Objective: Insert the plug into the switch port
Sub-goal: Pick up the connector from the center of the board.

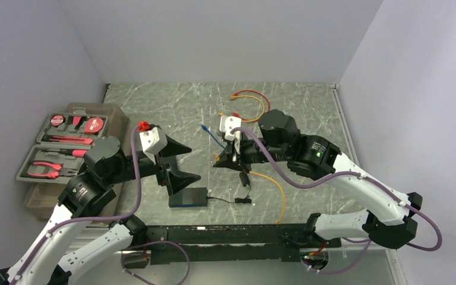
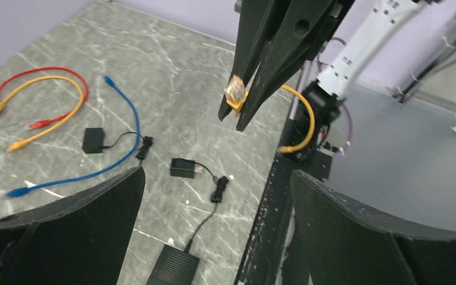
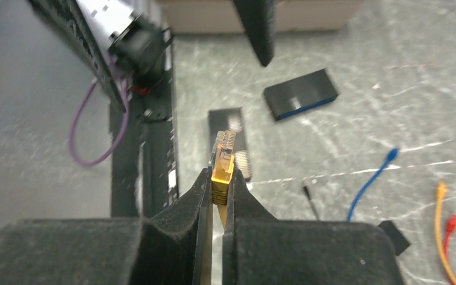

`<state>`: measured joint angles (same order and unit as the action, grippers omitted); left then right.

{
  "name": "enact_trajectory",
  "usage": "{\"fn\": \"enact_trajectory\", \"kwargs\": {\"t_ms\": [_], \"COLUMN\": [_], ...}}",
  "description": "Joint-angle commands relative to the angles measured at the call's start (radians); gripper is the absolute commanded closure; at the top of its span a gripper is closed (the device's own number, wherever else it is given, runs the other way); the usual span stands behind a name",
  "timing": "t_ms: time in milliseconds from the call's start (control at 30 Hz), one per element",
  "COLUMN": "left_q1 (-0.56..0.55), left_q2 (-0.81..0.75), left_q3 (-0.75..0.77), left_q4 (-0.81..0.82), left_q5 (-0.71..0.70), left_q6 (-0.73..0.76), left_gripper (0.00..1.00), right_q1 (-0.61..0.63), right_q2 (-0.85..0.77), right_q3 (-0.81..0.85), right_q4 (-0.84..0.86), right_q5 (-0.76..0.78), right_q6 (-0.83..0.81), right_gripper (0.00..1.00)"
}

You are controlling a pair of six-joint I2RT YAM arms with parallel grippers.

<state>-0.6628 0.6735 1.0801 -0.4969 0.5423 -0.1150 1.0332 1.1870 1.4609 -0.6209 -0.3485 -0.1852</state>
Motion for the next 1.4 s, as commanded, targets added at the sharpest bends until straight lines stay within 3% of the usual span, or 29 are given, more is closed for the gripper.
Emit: {"fn": "enact_trajectory", "kwargs": {"t_ms": [0,267,500,1100,1367], "left_q1": [-0.003,-0.003,-0.003,-0.002,-0.002], "left_q2": [0.021,0.04,0.036,0.093,0.122], "left_q3": [0.048,0.023,-0.017,-0.021,-0.016], "left_q4": [-0.069,-0.11,-0.076,-0.078,-0.089], "left_q5": [0.163,0.356,0.448,0.406,0.351], "left_q6": [0.06,0.099,0.083,0.046,0.041], "left_gripper": [0.01,0.07,0.14,0.43,0.5], "right_q1": [0.0,-0.001,-0.002,-0.001,-0.001], "right_q2": [0.012,0.037,0.059,0.111,0.123], "right_q3": [0.015,-0.062,-0.077,-0.033,-0.023], "right_q4": [-0.161,-0.145,-0.105,-0.042,-0.032], "right_q5": [-0.162,-0.363,-0.443,-0.417,-0.406], "right_q6": [-0.042,-0.054,-0.049,-0.007,0.005], "right_gripper": [1.0,1.0,1.0,1.0,1.0]}}
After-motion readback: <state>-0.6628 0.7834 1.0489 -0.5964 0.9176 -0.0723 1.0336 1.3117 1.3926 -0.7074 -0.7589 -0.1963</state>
